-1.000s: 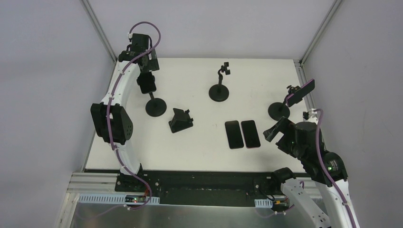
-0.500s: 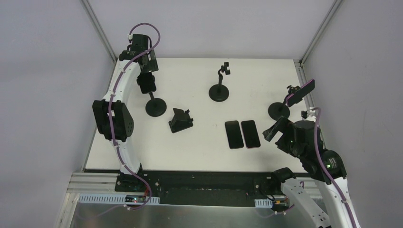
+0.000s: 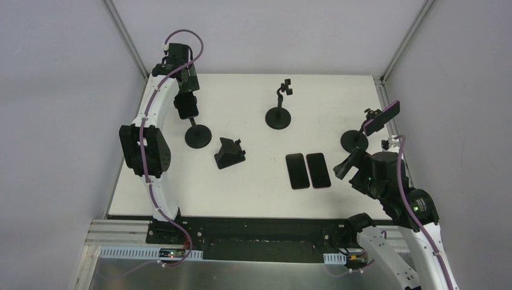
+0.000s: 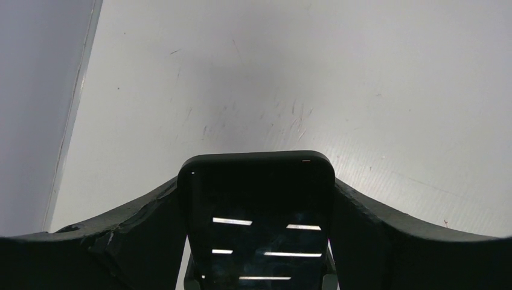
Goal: Remove the phone from the phone stand
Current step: Pick up the phone stand with the phone at the center of the board.
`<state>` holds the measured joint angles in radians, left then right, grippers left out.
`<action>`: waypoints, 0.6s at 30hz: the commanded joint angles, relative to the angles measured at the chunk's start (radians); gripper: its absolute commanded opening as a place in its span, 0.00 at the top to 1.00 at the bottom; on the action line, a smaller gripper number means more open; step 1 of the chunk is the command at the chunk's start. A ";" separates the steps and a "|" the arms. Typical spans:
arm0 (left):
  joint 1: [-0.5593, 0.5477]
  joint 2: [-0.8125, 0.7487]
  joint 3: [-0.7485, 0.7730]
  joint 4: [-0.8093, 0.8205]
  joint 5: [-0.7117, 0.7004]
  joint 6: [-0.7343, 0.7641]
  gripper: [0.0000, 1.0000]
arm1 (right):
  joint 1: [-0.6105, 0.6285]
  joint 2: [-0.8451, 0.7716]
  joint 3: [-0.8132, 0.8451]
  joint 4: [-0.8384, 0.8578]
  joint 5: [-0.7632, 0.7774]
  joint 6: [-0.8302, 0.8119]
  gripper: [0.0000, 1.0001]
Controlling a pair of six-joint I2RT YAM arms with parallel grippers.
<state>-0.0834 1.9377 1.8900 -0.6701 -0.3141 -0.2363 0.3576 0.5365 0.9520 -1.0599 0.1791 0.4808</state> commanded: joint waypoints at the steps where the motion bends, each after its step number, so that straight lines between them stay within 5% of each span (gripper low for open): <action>1: 0.010 -0.014 0.034 0.001 -0.014 -0.022 0.25 | -0.004 0.008 0.009 0.005 0.001 -0.016 0.01; 13: 0.010 -0.075 -0.007 0.001 0.009 -0.076 0.58 | -0.004 -0.001 0.002 0.005 -0.016 -0.009 0.01; 18: 0.008 -0.138 -0.022 0.003 0.054 -0.097 0.86 | -0.004 -0.003 -0.004 0.005 -0.026 -0.003 0.01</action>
<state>-0.0830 1.9160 1.8736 -0.6724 -0.3096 -0.2863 0.3576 0.5365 0.9520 -1.0599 0.1696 0.4808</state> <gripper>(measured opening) 0.726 0.990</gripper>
